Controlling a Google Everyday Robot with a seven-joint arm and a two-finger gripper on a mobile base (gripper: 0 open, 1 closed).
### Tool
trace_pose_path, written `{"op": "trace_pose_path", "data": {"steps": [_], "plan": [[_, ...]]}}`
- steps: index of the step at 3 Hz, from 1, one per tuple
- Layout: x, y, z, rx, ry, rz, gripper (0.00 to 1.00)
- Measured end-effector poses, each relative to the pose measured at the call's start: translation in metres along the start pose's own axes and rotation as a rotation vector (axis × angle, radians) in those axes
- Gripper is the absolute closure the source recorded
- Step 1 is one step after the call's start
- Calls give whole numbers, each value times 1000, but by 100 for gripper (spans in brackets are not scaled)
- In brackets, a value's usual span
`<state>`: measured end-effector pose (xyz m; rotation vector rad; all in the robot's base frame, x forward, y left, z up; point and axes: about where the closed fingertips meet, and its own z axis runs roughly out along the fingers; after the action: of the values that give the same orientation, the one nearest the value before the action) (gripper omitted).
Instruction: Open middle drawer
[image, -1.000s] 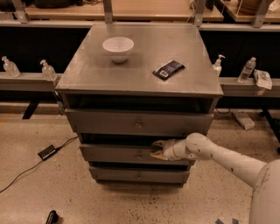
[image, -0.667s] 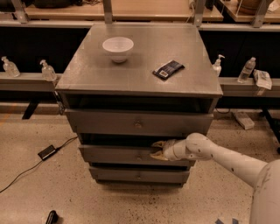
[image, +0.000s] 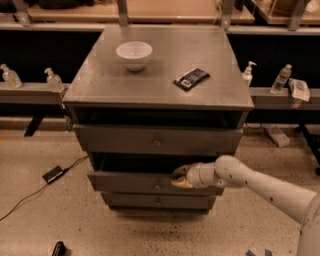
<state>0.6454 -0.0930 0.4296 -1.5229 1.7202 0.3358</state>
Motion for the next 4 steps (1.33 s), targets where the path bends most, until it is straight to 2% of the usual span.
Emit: {"op": "trace_pose_path", "data": {"steps": [1, 2, 4], "plan": [[-1, 6, -4, 2, -8, 9, 72], [-7, 30, -23, 7, -41, 51, 43], [-35, 120, -92, 5, -171, 197, 0]]}}
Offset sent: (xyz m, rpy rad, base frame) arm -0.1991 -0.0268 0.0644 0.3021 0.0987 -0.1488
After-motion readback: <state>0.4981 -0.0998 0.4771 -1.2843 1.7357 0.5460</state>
